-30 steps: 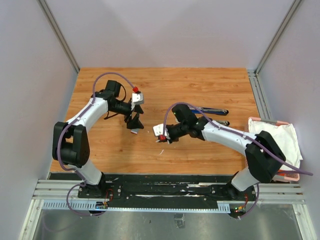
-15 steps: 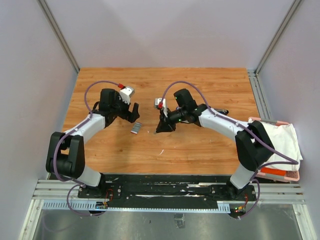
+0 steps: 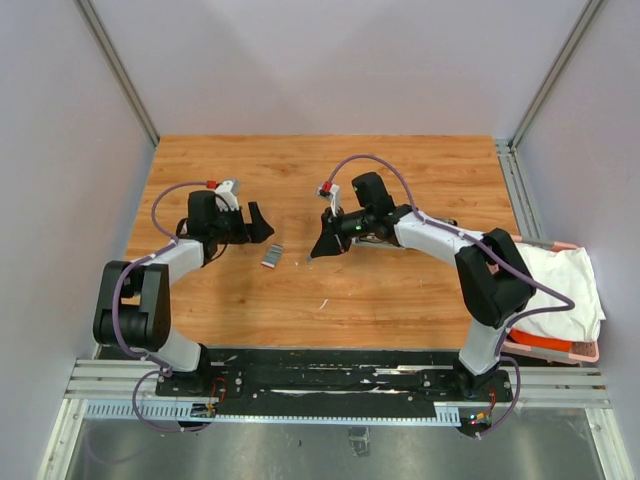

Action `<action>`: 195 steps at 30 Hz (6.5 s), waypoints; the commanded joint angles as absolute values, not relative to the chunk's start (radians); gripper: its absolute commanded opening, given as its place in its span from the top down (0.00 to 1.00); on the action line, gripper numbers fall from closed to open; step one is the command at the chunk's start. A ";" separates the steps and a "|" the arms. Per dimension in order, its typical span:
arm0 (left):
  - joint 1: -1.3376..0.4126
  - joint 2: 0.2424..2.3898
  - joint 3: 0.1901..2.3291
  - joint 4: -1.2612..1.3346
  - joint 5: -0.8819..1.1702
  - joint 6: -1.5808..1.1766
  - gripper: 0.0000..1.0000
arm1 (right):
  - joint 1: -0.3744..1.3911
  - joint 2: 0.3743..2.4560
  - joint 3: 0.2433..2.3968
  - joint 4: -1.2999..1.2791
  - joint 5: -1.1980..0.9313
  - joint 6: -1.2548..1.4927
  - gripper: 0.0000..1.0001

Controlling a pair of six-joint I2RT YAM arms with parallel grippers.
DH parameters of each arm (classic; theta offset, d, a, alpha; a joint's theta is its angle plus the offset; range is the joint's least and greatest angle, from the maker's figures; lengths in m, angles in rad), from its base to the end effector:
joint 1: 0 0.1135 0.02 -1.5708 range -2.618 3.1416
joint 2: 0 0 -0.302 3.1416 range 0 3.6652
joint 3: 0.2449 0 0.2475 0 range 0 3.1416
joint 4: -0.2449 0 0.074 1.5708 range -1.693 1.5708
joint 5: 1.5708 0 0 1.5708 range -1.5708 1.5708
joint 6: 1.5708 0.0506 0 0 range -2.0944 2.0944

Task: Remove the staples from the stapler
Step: Pick up the staple from the center of the board, then move the staple box to the center of the board, then place the staple in the staple box.

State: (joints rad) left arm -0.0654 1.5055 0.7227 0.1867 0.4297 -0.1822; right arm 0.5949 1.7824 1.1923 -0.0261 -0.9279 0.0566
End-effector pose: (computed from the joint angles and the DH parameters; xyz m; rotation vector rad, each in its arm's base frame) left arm 0.3101 -0.0414 0.2207 0.1229 2.1640 -0.6072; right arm 0.3098 0.2585 0.2647 -1.1078 1.9241 1.3747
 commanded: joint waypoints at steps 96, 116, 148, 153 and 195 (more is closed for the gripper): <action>-0.370 1.612 0.666 0.188 0.673 -0.277 0.02 | 0.478 1.935 1.257 0.159 -0.842 0.387 0.85; -0.130 1.393 0.677 0.068 0.766 -0.031 0.02 | 0.564 2.132 1.495 -0.033 -0.883 0.282 0.85; -0.120 1.533 0.605 0.390 0.898 -0.183 0.02 | 0.640 2.228 1.566 -0.108 -0.906 0.227 0.85; -0.120 1.532 0.601 0.407 0.907 -0.190 0.02 | 0.641 2.240 1.574 -0.113 -0.902 0.224 0.85; -0.121 1.554 0.588 0.443 0.933 -0.213 0.02 | 0.646 2.269 1.614 -0.153 -0.898 0.196 0.83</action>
